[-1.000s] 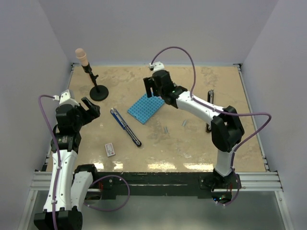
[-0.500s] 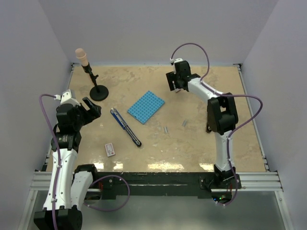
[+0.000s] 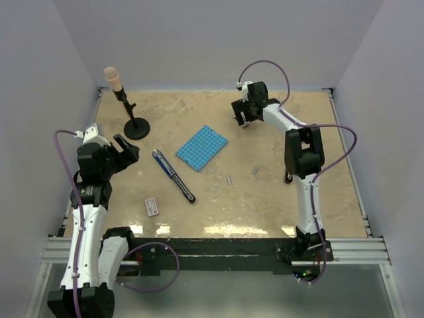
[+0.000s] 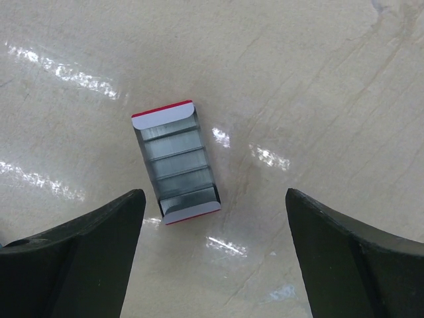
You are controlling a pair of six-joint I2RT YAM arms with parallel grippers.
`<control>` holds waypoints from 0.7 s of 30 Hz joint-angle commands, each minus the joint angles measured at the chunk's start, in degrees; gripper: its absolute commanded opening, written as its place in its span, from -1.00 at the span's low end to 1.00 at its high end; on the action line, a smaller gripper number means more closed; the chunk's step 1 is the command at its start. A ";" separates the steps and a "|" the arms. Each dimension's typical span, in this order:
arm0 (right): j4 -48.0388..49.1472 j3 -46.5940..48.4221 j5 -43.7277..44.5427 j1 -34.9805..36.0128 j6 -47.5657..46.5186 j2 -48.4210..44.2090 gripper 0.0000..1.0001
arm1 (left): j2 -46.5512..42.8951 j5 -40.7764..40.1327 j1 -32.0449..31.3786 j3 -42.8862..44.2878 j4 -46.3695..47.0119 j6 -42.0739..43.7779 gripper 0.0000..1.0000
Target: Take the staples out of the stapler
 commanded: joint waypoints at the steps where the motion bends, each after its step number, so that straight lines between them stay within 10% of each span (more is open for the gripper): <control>1: 0.14 3.33 -2.92 0.26 -2.49 1.12 0.80 | 0.12 0.92 0.80 0.74 2.34 1.42 0.69; 21: -1.27 6.14 -4.32 0.34 -2.84 5.34 0.50 | 0.56 1.89 1.76 0.74 2.52 1.42 0.69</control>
